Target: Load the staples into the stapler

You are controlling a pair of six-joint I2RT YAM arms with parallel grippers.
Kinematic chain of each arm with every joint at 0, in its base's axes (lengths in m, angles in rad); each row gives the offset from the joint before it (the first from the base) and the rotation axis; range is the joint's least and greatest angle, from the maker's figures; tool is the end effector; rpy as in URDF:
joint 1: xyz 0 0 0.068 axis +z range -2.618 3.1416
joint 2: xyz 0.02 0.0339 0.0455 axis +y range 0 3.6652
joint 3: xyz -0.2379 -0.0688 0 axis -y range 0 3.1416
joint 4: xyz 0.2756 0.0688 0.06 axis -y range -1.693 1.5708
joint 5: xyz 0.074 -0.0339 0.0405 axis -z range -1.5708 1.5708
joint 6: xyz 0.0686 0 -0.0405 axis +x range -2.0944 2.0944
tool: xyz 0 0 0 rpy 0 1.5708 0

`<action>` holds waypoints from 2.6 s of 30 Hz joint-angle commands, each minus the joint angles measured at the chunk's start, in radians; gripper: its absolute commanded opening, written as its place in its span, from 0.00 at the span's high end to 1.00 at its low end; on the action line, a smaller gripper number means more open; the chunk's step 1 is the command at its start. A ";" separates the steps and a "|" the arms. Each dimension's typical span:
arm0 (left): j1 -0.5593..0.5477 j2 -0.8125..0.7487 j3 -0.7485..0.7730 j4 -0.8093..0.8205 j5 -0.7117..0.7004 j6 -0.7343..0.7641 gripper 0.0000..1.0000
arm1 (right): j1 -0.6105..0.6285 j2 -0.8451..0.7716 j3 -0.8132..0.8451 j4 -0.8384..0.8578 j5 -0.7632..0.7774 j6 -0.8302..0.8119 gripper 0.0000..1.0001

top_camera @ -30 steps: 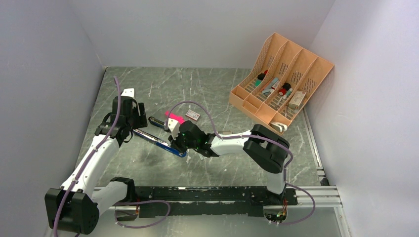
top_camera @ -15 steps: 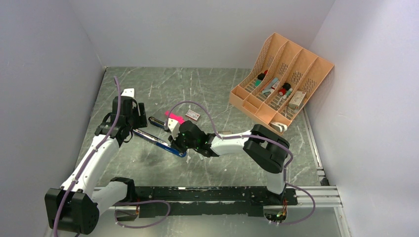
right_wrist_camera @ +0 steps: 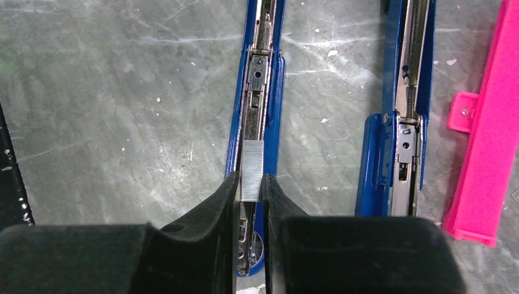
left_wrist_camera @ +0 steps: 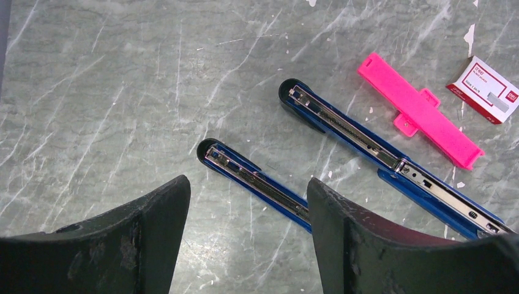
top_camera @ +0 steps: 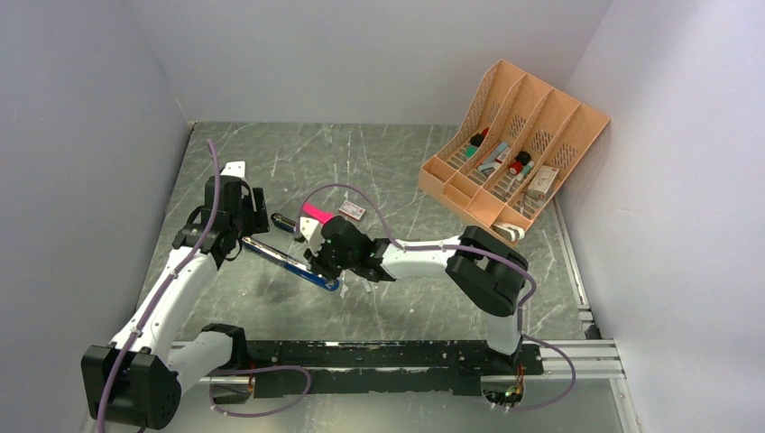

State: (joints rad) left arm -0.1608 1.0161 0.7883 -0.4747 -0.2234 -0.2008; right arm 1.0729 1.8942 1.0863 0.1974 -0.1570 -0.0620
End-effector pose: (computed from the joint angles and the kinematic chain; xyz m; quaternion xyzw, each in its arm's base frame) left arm 0.2830 -0.0305 0.2209 -0.0649 0.9005 0.0243 0.4294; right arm 0.2034 0.3966 0.1000 -0.5058 0.7262 0.2838 0.3692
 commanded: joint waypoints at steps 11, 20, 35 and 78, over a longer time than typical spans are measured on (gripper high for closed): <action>-0.006 -0.018 0.003 0.029 0.016 0.009 0.26 | -0.004 0.056 0.094 -0.189 0.020 0.002 1.00; -0.006 -0.018 0.004 0.030 0.017 0.009 0.26 | -0.019 0.057 0.105 -0.186 0.046 0.059 1.00; -0.006 -0.017 0.005 0.031 0.018 0.011 0.26 | -0.027 -0.036 0.029 -0.060 0.053 0.062 1.00; -0.016 -0.020 0.003 0.033 0.017 0.008 0.26 | 0.055 -0.009 0.061 -0.073 0.123 0.091 1.00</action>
State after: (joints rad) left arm -0.1703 1.0134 0.7883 -0.4683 -0.2211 -0.1978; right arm 1.1225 1.8709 1.1149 0.1356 -0.0204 0.0219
